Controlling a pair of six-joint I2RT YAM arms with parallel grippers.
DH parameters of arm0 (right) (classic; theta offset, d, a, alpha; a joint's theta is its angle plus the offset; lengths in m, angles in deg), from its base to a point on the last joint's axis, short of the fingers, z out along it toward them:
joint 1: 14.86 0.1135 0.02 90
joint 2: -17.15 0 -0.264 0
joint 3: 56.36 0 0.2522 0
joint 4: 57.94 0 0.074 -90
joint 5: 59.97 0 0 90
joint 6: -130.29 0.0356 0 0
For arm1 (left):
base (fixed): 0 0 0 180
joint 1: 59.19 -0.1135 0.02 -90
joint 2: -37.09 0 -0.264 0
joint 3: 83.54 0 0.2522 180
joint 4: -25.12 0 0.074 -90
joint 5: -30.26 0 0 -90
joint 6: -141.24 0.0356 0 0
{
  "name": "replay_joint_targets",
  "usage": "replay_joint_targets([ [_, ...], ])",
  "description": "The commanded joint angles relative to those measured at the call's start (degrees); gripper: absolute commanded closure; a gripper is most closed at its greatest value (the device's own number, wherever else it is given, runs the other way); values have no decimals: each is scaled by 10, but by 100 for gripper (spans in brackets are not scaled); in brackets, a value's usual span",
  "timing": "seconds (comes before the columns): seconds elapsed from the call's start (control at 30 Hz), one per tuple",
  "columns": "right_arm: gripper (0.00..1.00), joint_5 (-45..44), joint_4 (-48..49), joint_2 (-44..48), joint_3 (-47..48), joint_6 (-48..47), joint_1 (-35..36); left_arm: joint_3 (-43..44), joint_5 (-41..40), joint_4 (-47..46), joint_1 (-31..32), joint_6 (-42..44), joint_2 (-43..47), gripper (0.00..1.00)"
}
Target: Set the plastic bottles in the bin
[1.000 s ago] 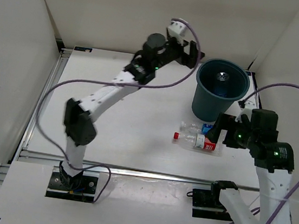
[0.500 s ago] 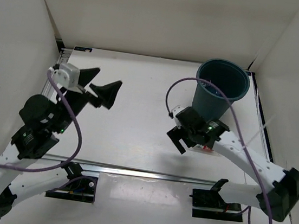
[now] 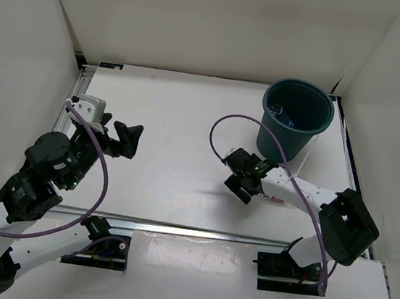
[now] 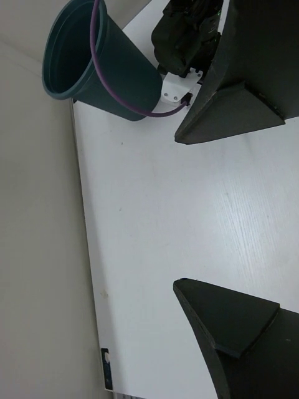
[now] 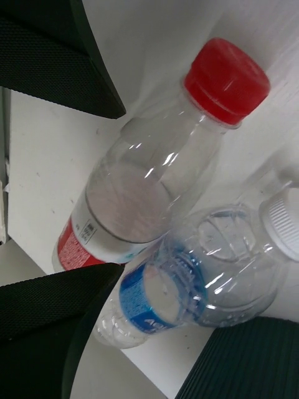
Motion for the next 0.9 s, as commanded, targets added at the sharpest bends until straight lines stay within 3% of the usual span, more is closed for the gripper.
replay_joint_targets([
  [0.0,0,-1,46,-13,-18,21,-3,12,-42,52,3,-18,10,0],
  [0.27,0,24,58,-68,-7,100,-30,17,-59,120,3,-66,22,0],
  [0.37,6,30,51,-73,20,101,-36,22,-64,127,3,-71,28,0],
  [0.5,42,40,29,-95,59,120,-36,28,-84,146,3,-77,33,0],
  [0.57,48,46,8,-111,76,136,-36,28,-89,151,3,-77,38,0],
  [0.73,74,25,-67,-138,161,188,-1,28,-94,158,3,-82,55,0],
  [0.87,81,24,-97,-126,256,212,46,28,-94,158,3,-82,66,0],
])
